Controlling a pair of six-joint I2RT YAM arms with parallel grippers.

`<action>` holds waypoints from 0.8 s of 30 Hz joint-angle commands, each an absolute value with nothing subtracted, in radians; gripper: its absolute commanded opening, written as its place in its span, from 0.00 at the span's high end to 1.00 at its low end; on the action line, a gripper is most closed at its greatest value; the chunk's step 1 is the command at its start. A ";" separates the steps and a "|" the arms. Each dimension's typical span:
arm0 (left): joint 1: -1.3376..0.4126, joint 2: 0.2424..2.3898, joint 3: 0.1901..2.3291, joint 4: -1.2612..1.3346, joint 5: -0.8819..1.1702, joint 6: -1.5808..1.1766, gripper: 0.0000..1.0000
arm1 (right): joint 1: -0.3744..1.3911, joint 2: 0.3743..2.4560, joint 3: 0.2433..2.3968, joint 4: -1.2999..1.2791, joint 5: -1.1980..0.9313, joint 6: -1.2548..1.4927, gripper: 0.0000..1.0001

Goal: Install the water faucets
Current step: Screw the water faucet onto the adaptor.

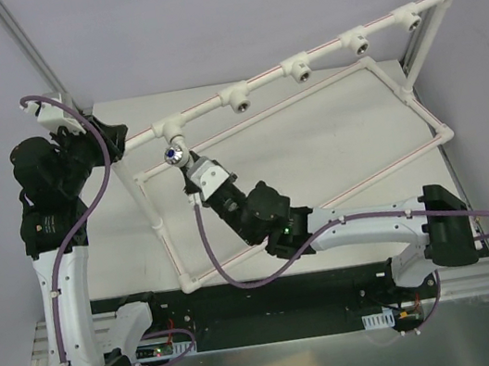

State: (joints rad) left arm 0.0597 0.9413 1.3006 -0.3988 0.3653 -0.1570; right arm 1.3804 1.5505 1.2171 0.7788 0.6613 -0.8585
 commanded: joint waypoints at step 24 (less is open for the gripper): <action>0.038 0.974 1.236 -0.729 0.465 -0.150 0.59 | 1.141 1.503 0.944 0.785 0.436 1.642 0.96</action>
State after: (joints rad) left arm 0.0586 0.9489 1.3006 -0.3931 0.3847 -0.1684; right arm 1.1965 1.4158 1.0245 0.7044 0.4595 1.1793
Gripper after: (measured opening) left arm 0.414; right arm 0.329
